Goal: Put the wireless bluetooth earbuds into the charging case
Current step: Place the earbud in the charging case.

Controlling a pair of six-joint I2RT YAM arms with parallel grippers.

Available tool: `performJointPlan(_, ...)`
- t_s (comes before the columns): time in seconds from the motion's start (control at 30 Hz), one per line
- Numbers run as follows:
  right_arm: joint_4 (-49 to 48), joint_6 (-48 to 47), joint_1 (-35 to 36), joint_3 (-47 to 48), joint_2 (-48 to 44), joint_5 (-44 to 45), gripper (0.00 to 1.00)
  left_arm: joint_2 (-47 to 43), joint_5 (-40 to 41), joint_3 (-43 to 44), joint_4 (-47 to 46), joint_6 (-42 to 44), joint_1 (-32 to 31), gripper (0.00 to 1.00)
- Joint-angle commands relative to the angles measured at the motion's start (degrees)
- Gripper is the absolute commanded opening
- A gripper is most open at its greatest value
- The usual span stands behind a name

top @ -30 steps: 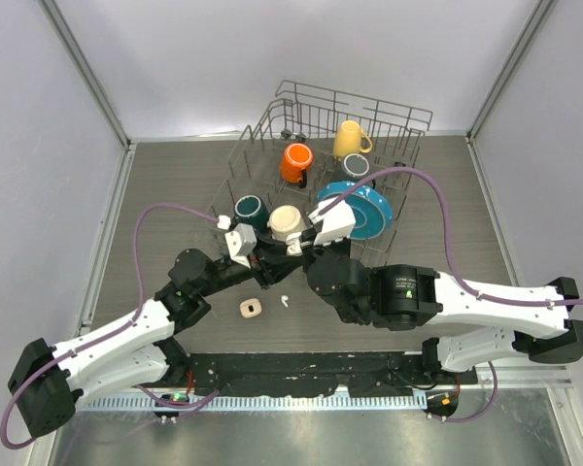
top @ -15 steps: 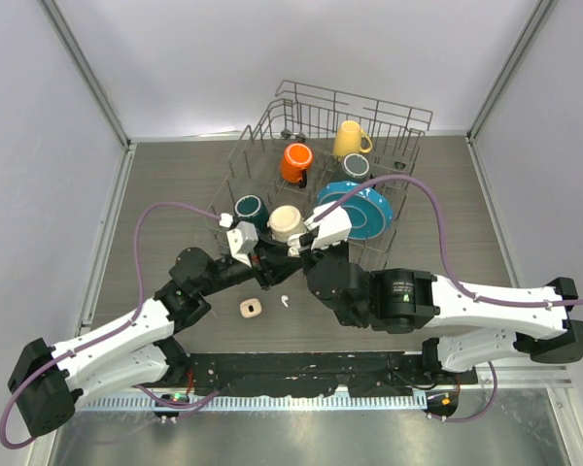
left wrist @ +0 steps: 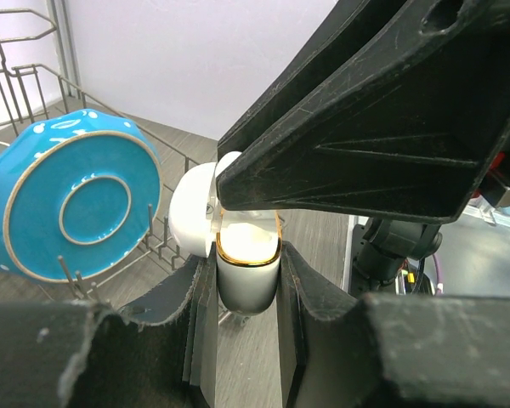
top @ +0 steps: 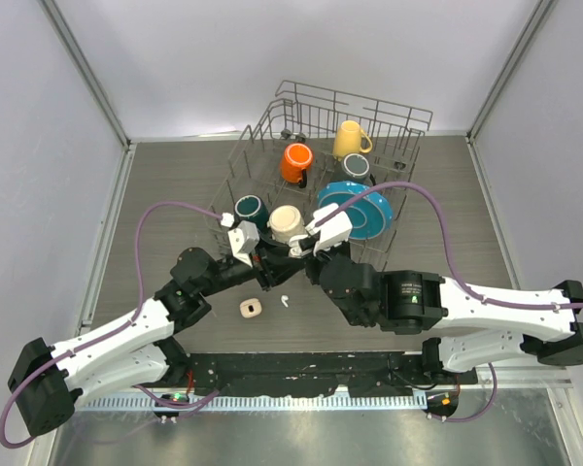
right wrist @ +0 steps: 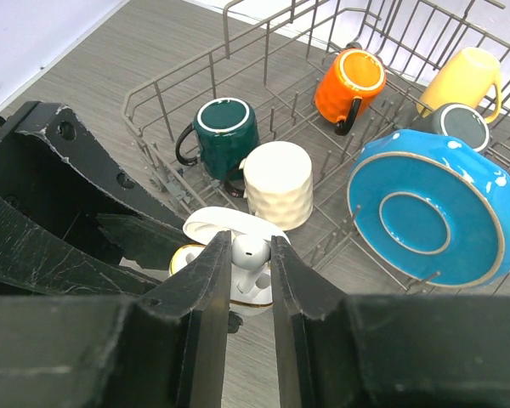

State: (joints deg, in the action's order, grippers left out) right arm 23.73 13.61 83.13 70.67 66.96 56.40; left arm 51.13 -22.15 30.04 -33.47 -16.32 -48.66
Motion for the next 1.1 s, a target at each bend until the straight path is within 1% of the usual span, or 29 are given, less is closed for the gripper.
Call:
performJointPlan(0.0, -0.17, -0.51, 0.28, -0.71, -1.39, -3.31, 0.01, -0.60, 3.08, 3.36, -4.84, -0.38, -0.03, 0.00)
performJointPlan(0.27, -0.26, 0.10, 0.28, -1.59, -2.62, -4.37, 0.01, -0.69, 3.96, 3.09, -5.11, -0.21, -0.03, 0.00)
performJointPlan(0.43, -1.05, 0.55, 0.28, -1.68, -3.67, -1.74, 0.01, -0.25, 2.29, 3.18, -5.02, -0.29, -0.03, 0.00)
performJointPlan(0.73, -1.58, -2.18, 0.36, -1.42, -4.03, -1.03, 0.01, 0.02, 0.18, 3.71, -4.23, -1.35, -0.03, 0.00)
performJointPlan(1.07, -2.46, -4.20, 0.28, -1.42, -4.12, -0.33, 0.01, -0.07, -0.17, 3.71, -3.88, -1.35, -0.03, 0.00)
